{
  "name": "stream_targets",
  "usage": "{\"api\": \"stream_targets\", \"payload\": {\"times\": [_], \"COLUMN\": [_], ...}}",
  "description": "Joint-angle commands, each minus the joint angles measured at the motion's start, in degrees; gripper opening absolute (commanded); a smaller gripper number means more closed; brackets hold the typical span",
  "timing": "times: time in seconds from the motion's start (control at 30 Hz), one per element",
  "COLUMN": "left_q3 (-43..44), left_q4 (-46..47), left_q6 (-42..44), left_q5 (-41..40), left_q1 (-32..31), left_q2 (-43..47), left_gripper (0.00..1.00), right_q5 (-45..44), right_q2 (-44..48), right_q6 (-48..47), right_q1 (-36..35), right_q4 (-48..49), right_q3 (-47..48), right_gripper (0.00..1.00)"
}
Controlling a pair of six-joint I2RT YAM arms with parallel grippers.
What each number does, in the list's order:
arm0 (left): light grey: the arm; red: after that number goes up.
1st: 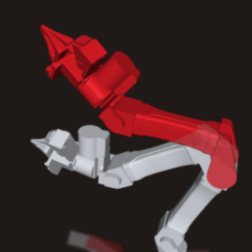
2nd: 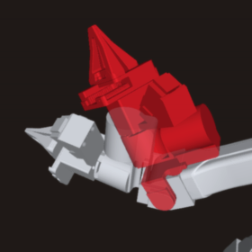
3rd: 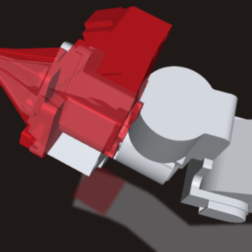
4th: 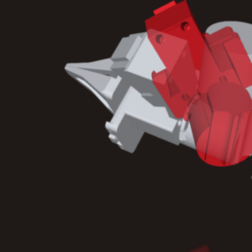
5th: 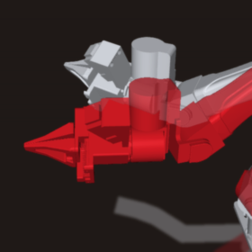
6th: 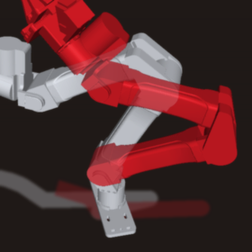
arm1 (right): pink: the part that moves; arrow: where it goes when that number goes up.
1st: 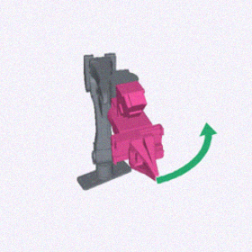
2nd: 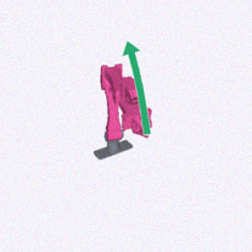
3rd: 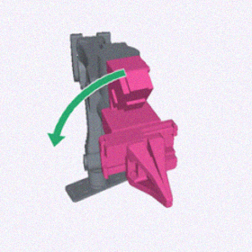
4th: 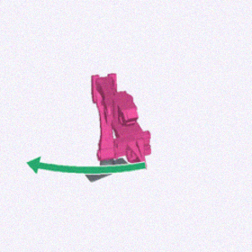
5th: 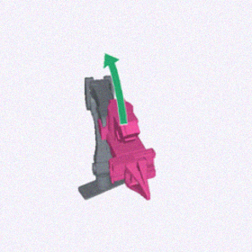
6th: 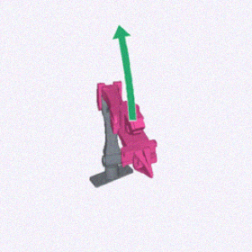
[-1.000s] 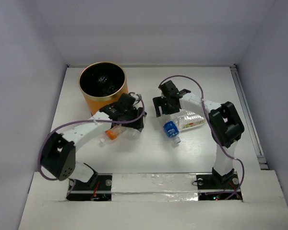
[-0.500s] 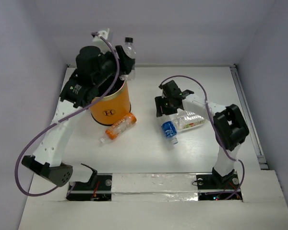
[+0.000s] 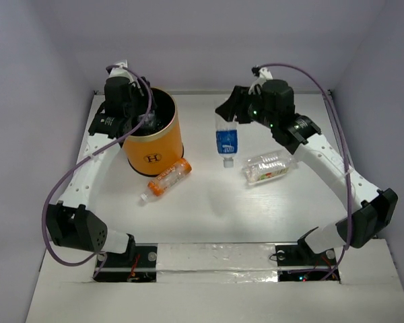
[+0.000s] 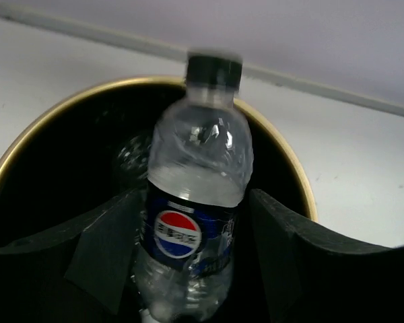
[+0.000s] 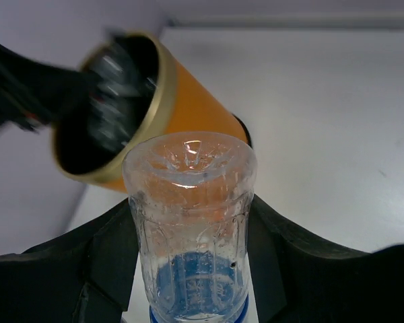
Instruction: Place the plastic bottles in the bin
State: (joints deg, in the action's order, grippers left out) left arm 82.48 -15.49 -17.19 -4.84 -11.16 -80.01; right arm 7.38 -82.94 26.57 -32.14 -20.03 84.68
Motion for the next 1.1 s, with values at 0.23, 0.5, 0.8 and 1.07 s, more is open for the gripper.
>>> {"api": "stream_targets", "payload": {"times": [0.23,0.5,0.8,1.07], "left_q3": [-2.0,0.2,1.2,4.4], "left_q4": [4.1,1.0,-1.3,-2.3], "left_q6": [-1.9,-6.5,-3.0,3.0], "left_q5": [2.0,2.6,-0.6,-5.8], "left_q1": [1.4,1.4,0.2,-4.0], "left_q2": [9.2,13.9,15.1,17.0], "left_gripper": [0.81,0.73,0.61,0.57], "right_q5": [-4.0,-12.5,-20.0,-21.0], "right_q2": [-8.3,-26.7,-40.6,-40.8], "right_q6": [17.0,17.3,9.1,5.5], "right_q1": [-3.2,-8.6,-15.0,-17.4], "right_q4": [28.0,33.9,25.8,25.0], "right_q3": [19.0,35.2,52.5,43.9], "right_gripper": [0.53,0.53,0.56,0.61]}}
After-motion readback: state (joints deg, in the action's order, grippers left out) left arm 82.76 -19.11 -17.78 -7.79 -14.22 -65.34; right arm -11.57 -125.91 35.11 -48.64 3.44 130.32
